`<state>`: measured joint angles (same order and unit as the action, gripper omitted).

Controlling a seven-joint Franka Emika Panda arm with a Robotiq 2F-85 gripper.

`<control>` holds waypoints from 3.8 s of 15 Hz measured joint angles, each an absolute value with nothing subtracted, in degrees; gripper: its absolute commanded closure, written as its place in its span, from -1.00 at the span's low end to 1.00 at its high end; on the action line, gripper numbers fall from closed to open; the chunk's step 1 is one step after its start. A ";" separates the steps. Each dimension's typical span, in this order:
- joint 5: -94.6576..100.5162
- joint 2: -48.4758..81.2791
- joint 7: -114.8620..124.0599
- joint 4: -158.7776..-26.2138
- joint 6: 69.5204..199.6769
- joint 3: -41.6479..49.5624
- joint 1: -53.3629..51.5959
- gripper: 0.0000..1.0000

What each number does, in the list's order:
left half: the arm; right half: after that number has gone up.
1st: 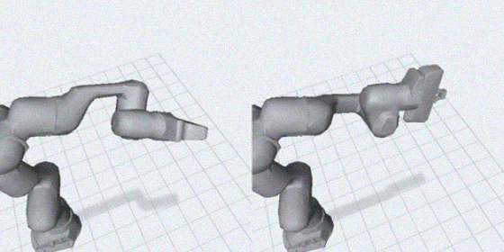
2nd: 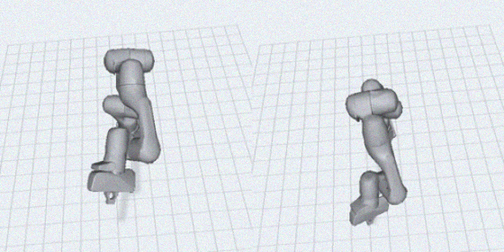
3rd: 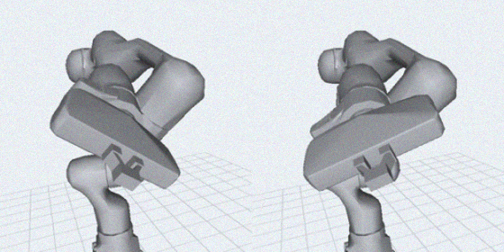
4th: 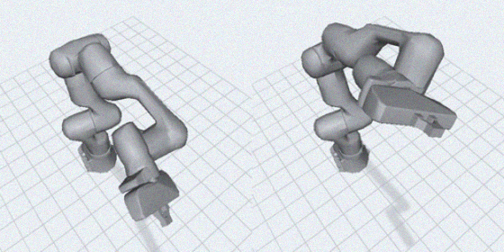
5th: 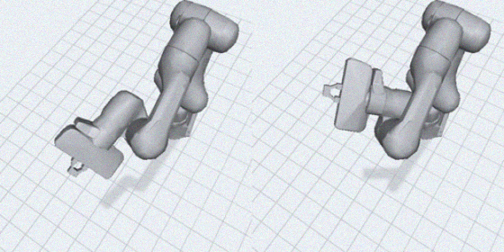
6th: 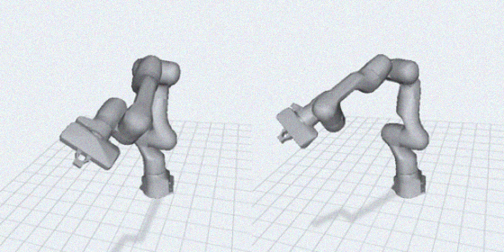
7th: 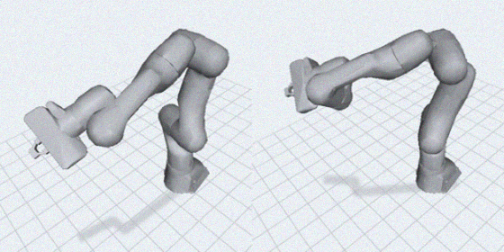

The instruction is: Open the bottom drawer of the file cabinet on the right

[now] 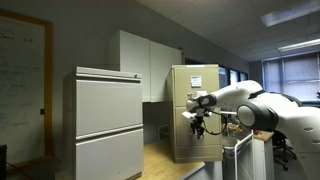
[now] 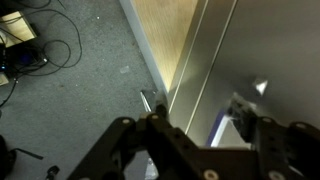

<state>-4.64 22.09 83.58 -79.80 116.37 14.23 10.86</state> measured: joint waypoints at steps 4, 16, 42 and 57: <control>-6.81 15.15 76.37 -91.82 120.25 10.29 7.70 0.16; -12.91 -14.88 46.43 -129.54 124.09 8.36 9.07 -1.00; -40.37 13.77 67.51 -98.37 126.49 17.09 18.90 -1.00; -23.78 20.90 80.87 -86.47 119.70 16.75 16.92 -1.00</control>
